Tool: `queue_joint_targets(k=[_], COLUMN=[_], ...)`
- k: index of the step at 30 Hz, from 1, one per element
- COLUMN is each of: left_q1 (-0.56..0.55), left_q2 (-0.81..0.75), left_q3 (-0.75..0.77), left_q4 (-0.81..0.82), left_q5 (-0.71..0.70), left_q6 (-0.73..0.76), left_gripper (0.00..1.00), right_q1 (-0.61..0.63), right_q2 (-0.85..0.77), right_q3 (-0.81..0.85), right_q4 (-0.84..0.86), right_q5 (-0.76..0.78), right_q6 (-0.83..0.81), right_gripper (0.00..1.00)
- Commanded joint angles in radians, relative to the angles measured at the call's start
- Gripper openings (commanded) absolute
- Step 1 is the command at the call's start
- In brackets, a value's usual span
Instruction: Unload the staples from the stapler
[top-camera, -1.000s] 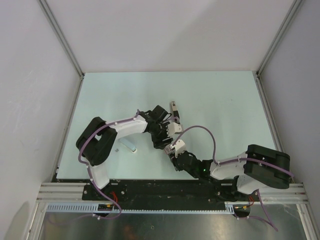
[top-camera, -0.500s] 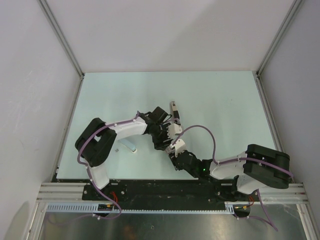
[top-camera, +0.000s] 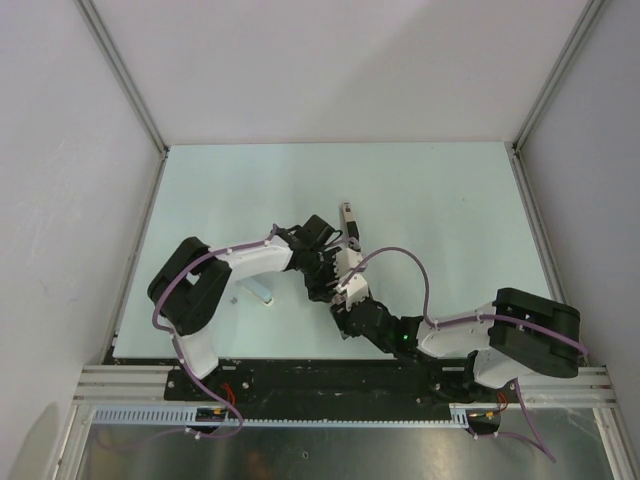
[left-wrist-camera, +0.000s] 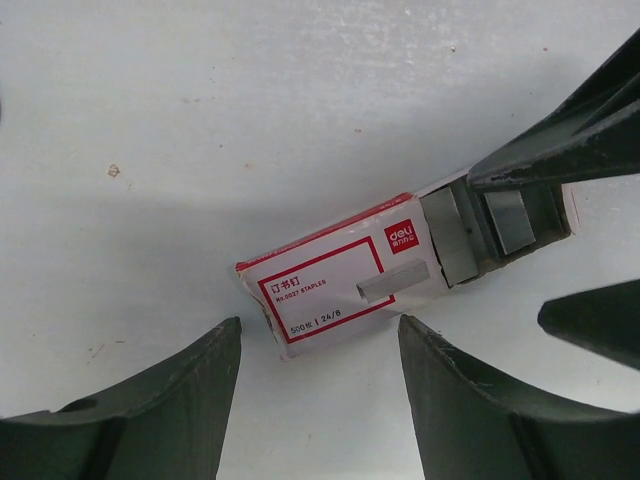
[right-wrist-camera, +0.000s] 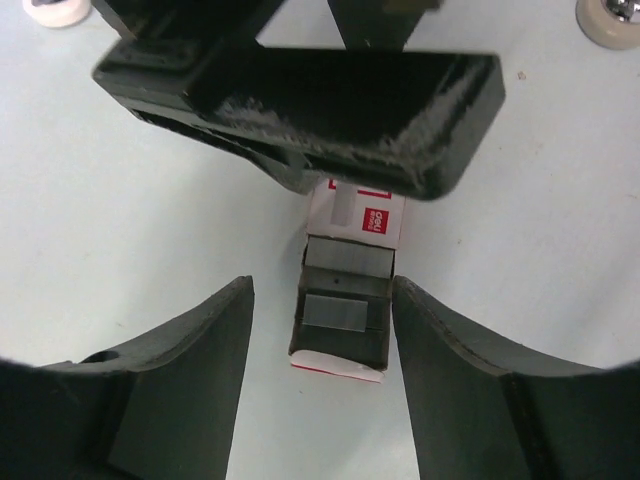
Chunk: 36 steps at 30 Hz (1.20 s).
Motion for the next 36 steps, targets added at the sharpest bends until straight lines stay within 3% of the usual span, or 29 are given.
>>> queue_joint_targets(k=[1, 7, 14, 24, 28, 36], left_q1=[-0.008, 0.039, 0.073, 0.074, 0.075, 0.062], left_q2=[0.029, 0.013, -0.009, 0.002, -0.005, -0.049], left_q3=[-0.050, -0.028, -0.027, -0.073, -0.085, -0.102], left_q4=[-0.125, -0.127, -0.144, -0.186, -0.189, -0.208], left_q5=[0.054, 0.052, 0.064, 0.123, 0.156, 0.223], left_q6=[-0.039, -0.054, -0.055, -0.003, 0.009, 0.024], left_gripper=[0.69, 0.69, 0.69, 0.67, 0.67, 0.66], right_q1=[0.011, 0.025, 0.025, -0.223, -0.286, -0.295], right_q2=[-0.058, -0.240, -0.474, -0.678, -0.664, -0.467], right_q3=[0.039, 0.037, -0.024, -0.155, -0.175, -0.131], right_q4=[-0.011, -0.212, -0.488, -0.573, -0.516, -0.396], right_q5=[0.037, 0.074, 0.027, -0.353, -0.454, -0.514], right_q6=[0.019, 0.108, 0.368, 0.594, 0.600, 0.580], right_gripper=[0.64, 0.68, 0.53, 0.36, 0.34, 0.34])
